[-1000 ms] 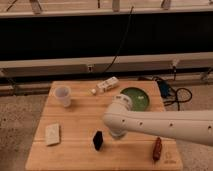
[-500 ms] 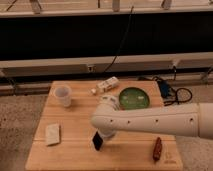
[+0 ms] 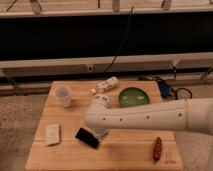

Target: Knock the eraser over

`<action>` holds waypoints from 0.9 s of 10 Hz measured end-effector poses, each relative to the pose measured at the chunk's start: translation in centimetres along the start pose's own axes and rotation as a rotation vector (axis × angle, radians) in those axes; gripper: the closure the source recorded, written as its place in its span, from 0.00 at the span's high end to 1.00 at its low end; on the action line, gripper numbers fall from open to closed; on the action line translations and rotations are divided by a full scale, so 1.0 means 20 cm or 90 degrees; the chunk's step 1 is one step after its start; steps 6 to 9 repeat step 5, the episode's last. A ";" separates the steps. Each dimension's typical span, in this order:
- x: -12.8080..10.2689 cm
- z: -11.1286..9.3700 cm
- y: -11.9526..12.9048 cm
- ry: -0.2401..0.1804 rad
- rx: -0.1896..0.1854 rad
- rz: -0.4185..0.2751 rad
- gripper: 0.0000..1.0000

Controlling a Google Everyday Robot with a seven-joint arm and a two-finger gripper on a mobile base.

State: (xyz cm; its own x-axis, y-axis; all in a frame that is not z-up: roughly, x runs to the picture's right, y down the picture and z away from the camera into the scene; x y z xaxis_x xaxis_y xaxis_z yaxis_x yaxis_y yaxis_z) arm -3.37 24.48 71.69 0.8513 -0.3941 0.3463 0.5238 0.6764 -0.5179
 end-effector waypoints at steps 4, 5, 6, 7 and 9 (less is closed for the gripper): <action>-0.01 0.00 -0.04 -0.008 0.005 -0.028 0.00; -0.03 0.00 -0.06 -0.010 0.006 -0.037 0.00; -0.03 0.00 -0.06 -0.010 0.006 -0.037 0.00; -0.03 0.00 -0.06 -0.010 0.006 -0.037 0.00; -0.03 0.00 -0.06 -0.010 0.006 -0.037 0.00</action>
